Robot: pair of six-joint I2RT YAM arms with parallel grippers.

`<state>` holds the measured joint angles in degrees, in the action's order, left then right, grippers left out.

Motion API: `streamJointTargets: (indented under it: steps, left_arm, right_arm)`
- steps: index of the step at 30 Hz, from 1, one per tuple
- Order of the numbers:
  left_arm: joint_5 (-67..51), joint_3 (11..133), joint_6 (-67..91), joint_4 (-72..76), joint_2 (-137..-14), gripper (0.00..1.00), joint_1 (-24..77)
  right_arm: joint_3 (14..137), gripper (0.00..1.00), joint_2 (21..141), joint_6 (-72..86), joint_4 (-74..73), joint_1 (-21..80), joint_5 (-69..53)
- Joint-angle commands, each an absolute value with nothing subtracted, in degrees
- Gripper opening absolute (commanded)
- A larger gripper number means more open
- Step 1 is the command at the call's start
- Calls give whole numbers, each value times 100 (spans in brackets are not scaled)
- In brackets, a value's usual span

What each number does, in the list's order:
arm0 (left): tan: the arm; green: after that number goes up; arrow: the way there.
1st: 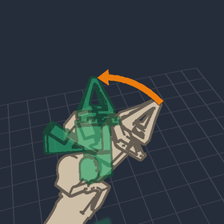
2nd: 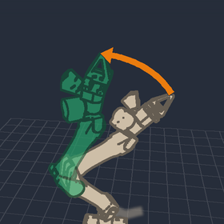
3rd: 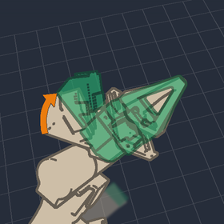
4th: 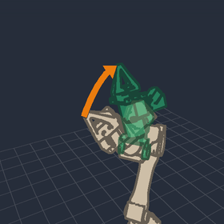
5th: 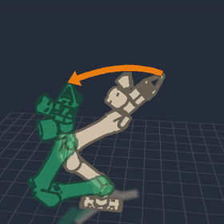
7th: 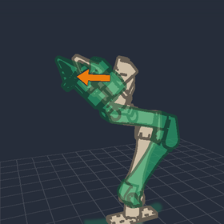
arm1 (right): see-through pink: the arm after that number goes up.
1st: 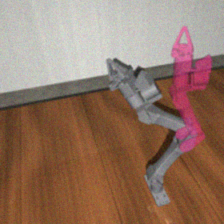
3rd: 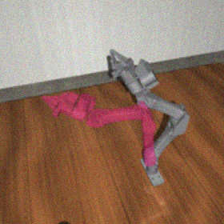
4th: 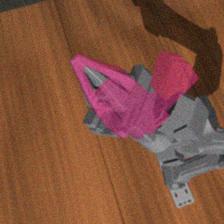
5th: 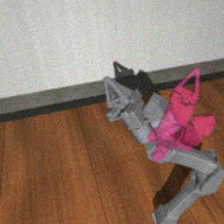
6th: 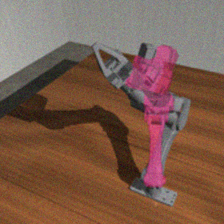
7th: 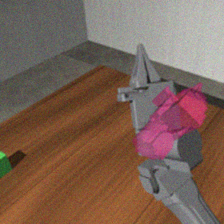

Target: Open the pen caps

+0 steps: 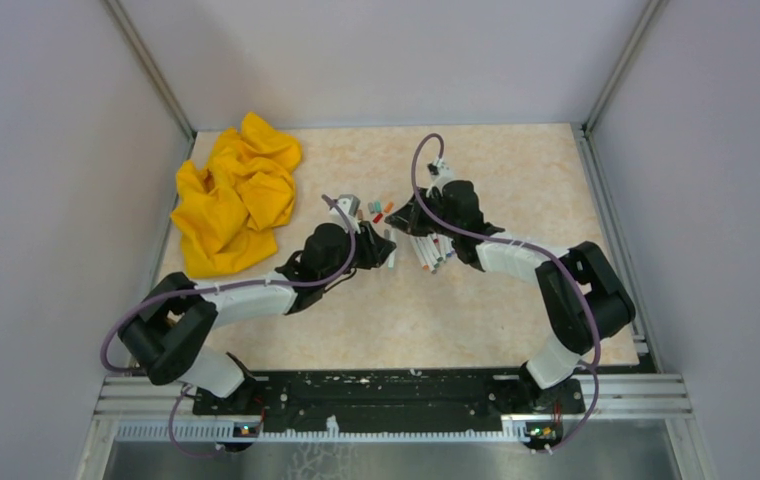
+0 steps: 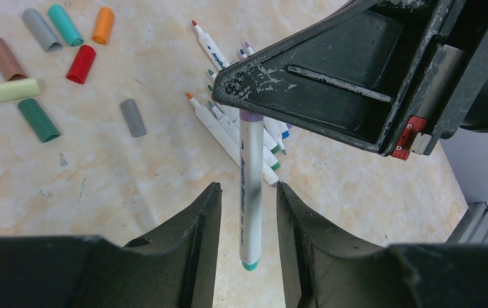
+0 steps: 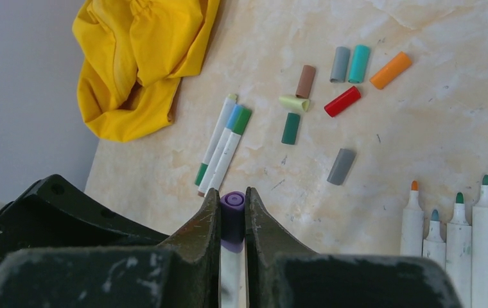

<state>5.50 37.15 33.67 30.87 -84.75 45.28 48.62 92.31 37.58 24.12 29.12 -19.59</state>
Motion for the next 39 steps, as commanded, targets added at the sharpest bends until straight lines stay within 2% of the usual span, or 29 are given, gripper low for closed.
streamJointTargets:
  steps: [1,11,14,17,18,26,39]
  left_arm:
    - [405,3714,3375,3662,-8709,43,4535]
    - [27,3801,3310,4062,-9122,36,4537]
    - [-127,3805,3288,4139,-9152,27,4531]
    - [-235,3825,3280,4203,-9196,3,4518]
    - [-285,3842,3298,4223,-9218,0,4510]
    - [-710,4042,3395,3994,-9523,0,4510]
    - [-364,3200,3695,4766,-9917,0,4733]
  right_arm:
    - [4863,0,9144,3767,2731,2936,-1995]
    - [4834,0,9092,3765,2741,2936,-2033]
    - [4822,0,9111,3770,2758,2936,-2072]
    - [4753,0,9110,3791,2806,2936,-2098]
    - [4733,0,9102,3788,2814,2936,-2107]
    - [4866,0,8958,3444,2564,2931,-1753]
    - [6979,0,9230,2989,2933,2237,-1840]
